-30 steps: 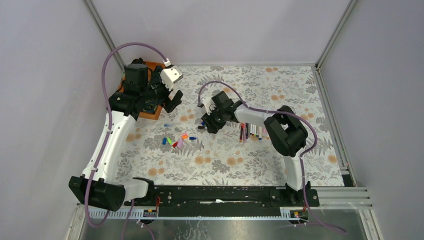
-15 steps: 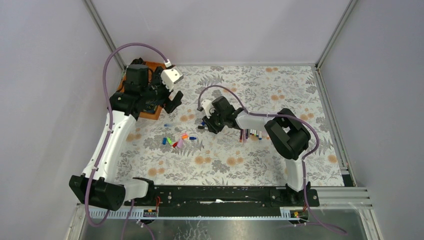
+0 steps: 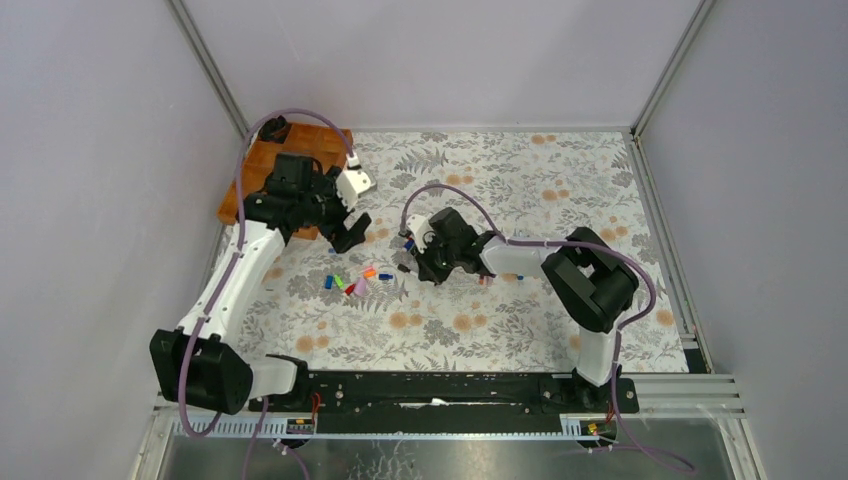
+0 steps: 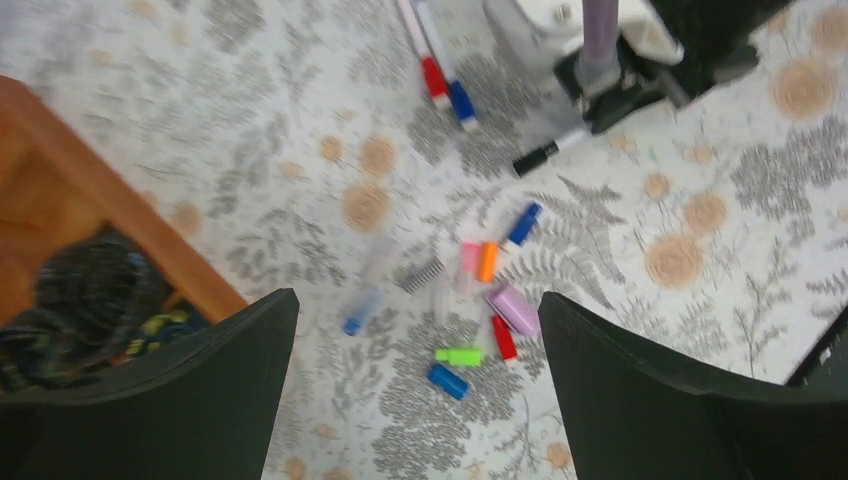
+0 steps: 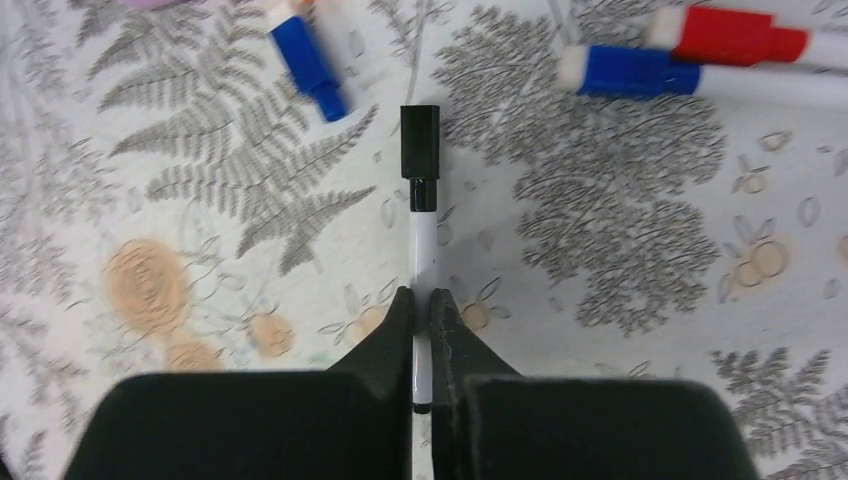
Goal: Open the pen caps
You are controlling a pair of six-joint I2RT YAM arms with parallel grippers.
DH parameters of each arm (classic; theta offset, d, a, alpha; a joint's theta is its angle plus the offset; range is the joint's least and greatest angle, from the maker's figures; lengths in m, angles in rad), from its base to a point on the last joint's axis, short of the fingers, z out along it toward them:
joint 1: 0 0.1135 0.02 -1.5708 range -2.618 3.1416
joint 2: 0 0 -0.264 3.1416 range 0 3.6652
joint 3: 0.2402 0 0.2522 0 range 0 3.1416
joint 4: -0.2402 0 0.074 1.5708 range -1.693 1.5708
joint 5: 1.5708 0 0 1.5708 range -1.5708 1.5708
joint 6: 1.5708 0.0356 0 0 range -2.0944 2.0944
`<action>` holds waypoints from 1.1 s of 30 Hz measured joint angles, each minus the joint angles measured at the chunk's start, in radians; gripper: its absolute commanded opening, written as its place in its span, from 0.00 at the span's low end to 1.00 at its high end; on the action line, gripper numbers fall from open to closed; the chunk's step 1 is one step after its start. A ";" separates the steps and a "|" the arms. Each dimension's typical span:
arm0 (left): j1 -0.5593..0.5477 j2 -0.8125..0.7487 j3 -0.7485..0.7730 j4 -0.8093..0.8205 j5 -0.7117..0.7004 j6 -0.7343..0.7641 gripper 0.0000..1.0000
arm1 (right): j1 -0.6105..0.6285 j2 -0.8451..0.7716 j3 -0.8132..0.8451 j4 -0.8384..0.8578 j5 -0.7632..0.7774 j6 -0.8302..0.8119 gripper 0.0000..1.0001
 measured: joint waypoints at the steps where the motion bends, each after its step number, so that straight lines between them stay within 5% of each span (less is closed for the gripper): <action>1: 0.000 0.006 -0.027 -0.004 0.009 0.020 0.98 | 0.001 -0.001 0.000 -0.002 -0.002 0.000 0.00; 10: -0.020 0.010 -0.171 -0.093 0.135 0.251 0.98 | -0.006 -0.141 0.002 -0.118 -0.262 0.164 0.00; 19: -0.188 -0.016 -0.213 -0.112 0.165 0.340 0.91 | -0.037 -0.145 0.045 -0.087 -0.568 0.420 0.00; 33: -0.302 -0.042 -0.220 -0.114 0.069 0.375 0.24 | -0.066 -0.123 0.100 -0.058 -0.725 0.554 0.00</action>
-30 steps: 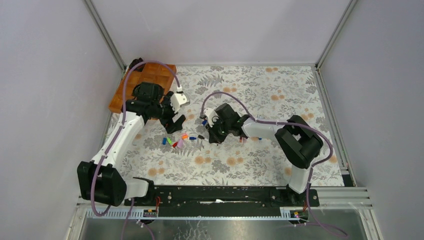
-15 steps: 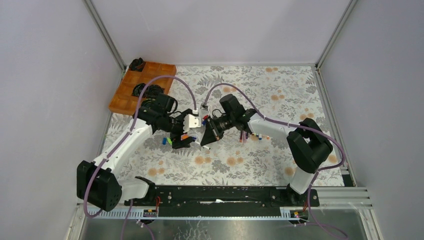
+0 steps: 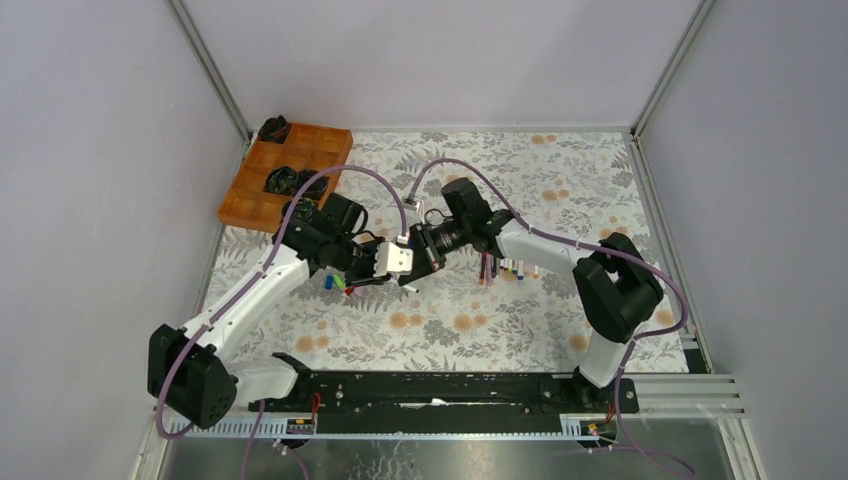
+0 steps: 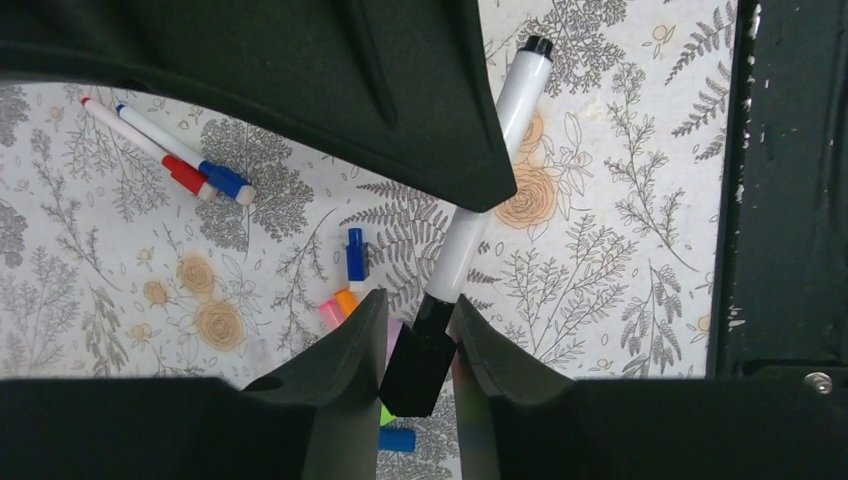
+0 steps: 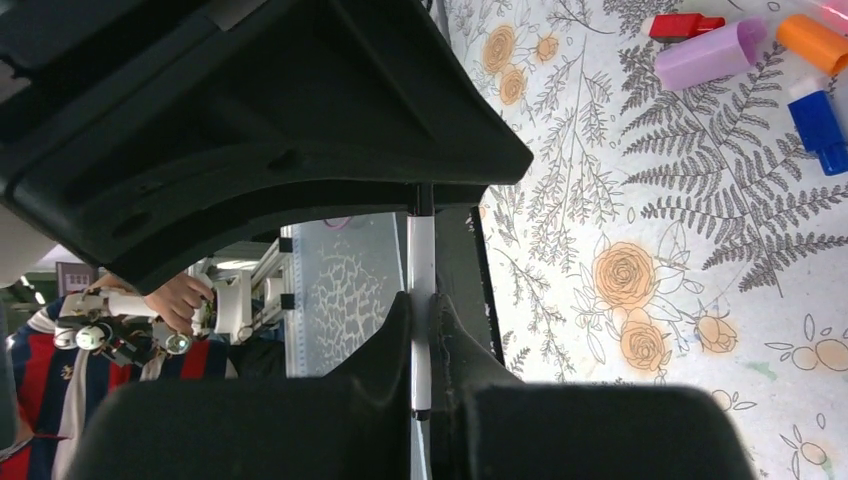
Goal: Open the pen caps
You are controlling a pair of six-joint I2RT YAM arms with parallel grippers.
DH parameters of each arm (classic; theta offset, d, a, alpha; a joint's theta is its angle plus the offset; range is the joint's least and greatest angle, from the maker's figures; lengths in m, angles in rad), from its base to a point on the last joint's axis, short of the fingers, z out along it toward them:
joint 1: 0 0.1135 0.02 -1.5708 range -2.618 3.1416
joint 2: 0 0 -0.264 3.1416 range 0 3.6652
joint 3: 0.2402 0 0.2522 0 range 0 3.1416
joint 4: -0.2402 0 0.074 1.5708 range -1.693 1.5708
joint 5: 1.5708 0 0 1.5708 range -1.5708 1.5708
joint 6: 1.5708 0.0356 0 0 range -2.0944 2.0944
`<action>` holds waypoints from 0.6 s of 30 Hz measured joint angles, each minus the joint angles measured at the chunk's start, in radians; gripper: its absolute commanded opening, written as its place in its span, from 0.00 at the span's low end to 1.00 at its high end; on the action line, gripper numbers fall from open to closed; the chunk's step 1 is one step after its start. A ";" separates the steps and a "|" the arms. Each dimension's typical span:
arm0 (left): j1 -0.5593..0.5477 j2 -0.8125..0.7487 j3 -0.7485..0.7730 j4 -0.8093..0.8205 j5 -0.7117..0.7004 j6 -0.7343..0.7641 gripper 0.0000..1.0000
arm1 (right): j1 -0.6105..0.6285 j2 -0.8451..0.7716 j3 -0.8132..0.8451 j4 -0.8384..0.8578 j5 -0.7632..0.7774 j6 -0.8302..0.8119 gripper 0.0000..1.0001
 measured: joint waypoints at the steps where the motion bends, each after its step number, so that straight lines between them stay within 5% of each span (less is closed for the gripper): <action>1: -0.005 -0.002 0.000 0.001 -0.009 -0.001 0.14 | -0.003 0.000 0.000 -0.001 -0.005 0.003 0.03; 2: -0.010 -0.005 0.000 0.000 -0.016 0.007 0.02 | -0.005 0.000 0.000 -0.001 -0.008 0.005 0.13; 4: -0.020 -0.008 -0.003 -0.023 -0.031 0.011 0.00 | -0.012 0.005 0.006 -0.002 -0.008 0.005 0.36; 8: -0.038 -0.008 -0.004 -0.016 -0.058 0.002 0.00 | -0.014 0.027 0.010 -0.001 -0.004 0.039 0.54; 12: -0.048 -0.008 -0.003 -0.014 -0.073 -0.001 0.00 | -0.002 0.065 0.013 0.022 -0.010 0.074 0.51; 18: -0.057 -0.003 -0.003 -0.017 -0.102 0.000 0.00 | 0.014 0.120 0.032 0.071 -0.048 0.145 0.32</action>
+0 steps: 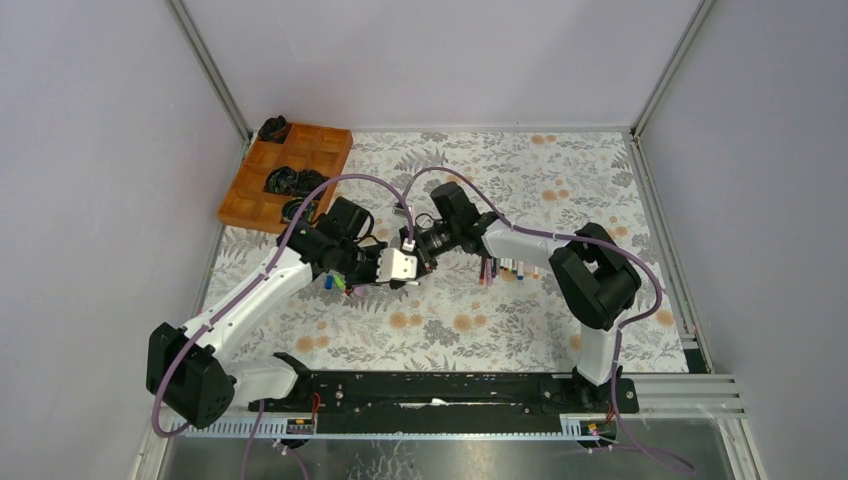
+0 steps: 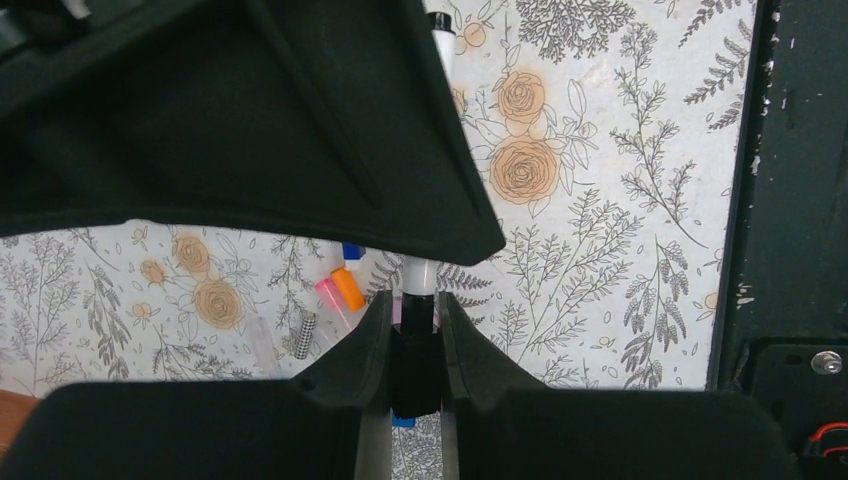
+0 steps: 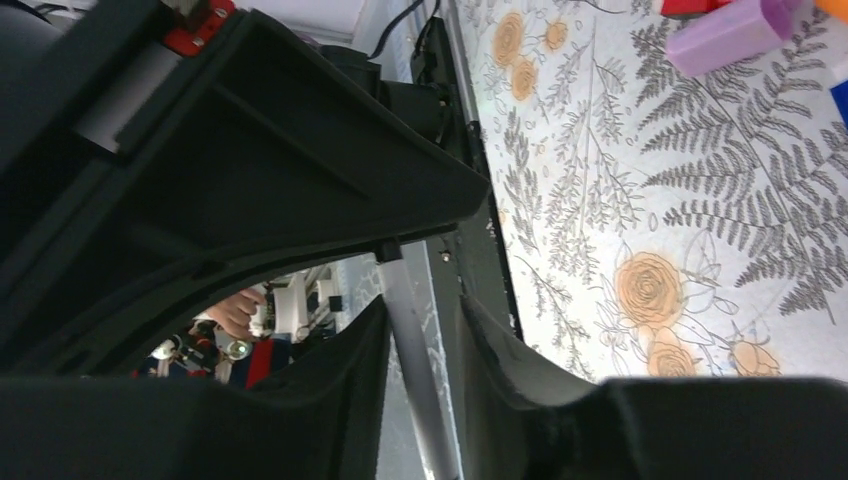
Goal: Open the pen caps
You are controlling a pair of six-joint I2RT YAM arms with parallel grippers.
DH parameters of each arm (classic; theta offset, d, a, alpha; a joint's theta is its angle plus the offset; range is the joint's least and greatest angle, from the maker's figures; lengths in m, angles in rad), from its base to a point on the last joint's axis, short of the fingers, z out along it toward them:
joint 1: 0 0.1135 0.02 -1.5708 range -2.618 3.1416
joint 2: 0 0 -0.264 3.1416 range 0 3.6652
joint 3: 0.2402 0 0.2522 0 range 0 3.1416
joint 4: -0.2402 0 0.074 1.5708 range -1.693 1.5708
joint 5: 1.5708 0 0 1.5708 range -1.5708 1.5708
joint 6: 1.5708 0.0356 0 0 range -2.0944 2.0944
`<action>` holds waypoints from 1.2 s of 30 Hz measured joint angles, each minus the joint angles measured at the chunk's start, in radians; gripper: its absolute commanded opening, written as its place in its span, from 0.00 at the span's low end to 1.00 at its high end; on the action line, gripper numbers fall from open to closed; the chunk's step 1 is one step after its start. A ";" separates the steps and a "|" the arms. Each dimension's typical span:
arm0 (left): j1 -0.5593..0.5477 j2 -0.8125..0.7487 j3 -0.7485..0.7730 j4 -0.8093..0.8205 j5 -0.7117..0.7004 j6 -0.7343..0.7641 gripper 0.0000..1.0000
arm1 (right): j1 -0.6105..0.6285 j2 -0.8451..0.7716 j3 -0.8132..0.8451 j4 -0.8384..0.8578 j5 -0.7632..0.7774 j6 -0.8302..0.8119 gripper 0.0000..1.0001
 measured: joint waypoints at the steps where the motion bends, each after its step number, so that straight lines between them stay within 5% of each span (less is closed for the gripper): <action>1: 0.000 0.000 0.000 0.000 -0.003 0.000 0.00 | 0.001 0.003 0.005 0.006 -0.003 0.006 0.29; 5: -0.005 0.000 0.000 0.000 -0.008 0.011 0.00 | 0.002 0.018 0.039 0.032 -0.019 0.035 0.24; 9: -0.006 0.001 0.005 -0.006 -0.011 0.021 0.00 | 0.002 0.029 0.048 0.047 -0.051 0.049 0.00; 20: 0.013 0.025 0.007 -0.005 0.006 0.078 0.00 | -0.006 -0.008 -0.004 0.058 -0.026 -0.013 0.00; 30: 0.282 0.073 0.074 -0.008 -0.097 0.206 0.00 | -0.031 -0.116 -0.168 -0.165 0.028 -0.110 0.00; 36: 0.297 0.125 0.006 0.156 -0.132 0.105 0.00 | -0.118 -0.141 -0.158 -0.275 0.316 -0.127 0.00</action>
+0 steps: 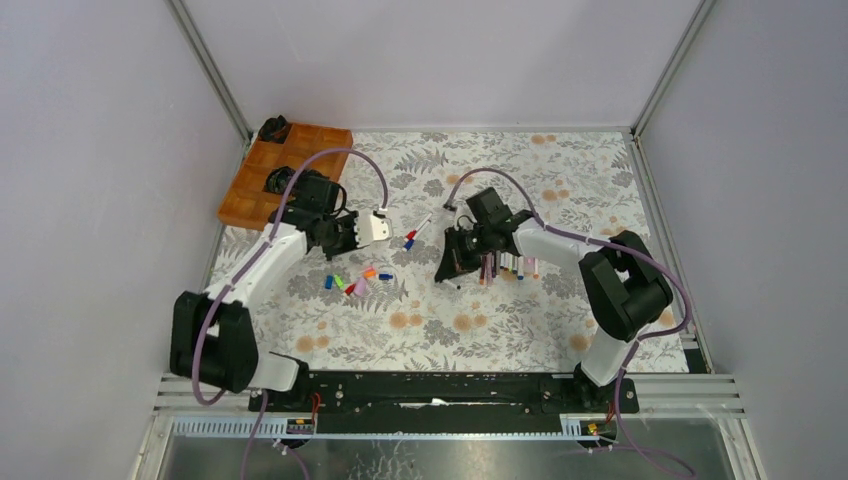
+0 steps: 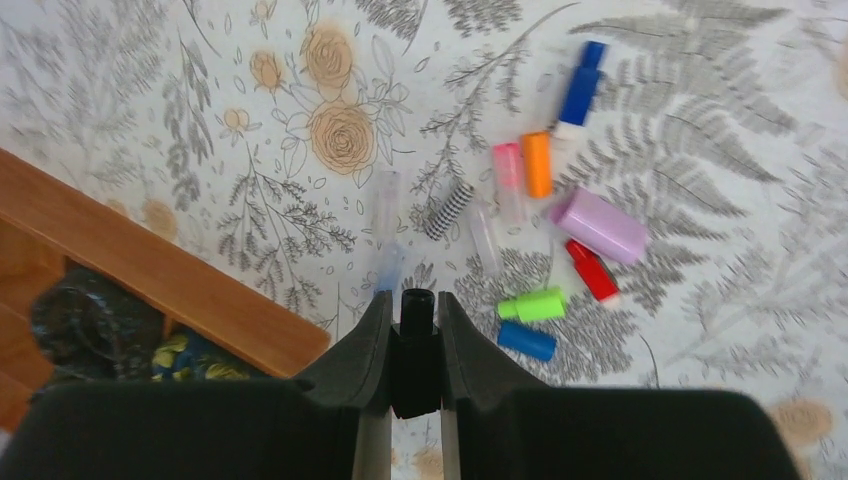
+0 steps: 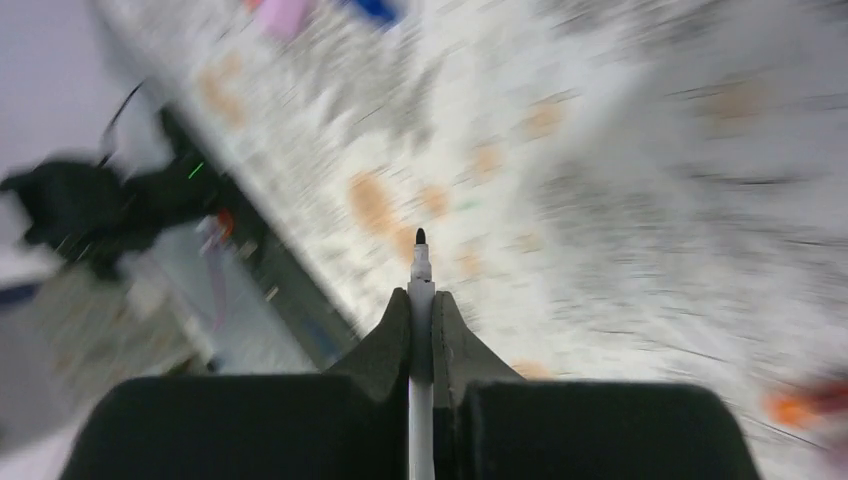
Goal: Open the pen caps
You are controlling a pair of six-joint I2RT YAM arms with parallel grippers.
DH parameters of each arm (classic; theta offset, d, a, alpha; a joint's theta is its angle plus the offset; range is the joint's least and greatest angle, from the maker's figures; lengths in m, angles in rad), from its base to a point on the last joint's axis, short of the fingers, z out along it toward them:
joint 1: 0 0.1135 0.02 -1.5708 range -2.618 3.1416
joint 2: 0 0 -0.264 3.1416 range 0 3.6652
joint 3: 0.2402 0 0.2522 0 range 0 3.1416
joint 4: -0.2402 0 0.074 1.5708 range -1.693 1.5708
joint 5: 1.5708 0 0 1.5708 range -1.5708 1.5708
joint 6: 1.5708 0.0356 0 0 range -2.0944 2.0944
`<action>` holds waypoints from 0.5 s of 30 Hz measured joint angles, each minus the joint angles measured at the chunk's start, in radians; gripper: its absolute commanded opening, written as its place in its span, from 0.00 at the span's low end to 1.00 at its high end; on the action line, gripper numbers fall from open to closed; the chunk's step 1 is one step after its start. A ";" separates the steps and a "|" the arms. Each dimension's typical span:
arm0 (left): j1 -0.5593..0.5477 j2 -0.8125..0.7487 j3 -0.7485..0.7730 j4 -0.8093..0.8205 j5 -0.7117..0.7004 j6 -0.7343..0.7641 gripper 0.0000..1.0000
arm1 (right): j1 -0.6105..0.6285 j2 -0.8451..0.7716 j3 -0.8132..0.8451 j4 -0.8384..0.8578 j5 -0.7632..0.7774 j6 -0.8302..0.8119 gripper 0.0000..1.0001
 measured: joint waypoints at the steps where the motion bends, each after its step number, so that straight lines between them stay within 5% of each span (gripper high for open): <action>1: 0.001 0.030 -0.011 0.044 -0.015 -0.039 0.00 | -0.014 0.000 0.019 -0.029 0.112 -0.001 0.00; 9: 0.008 0.258 -0.024 0.277 -0.157 -0.305 0.00 | -0.028 -0.002 0.076 -0.067 0.713 0.013 0.00; 15: 0.008 0.313 -0.024 0.341 -0.206 -0.395 0.09 | -0.028 0.062 0.093 -0.032 0.882 0.031 0.00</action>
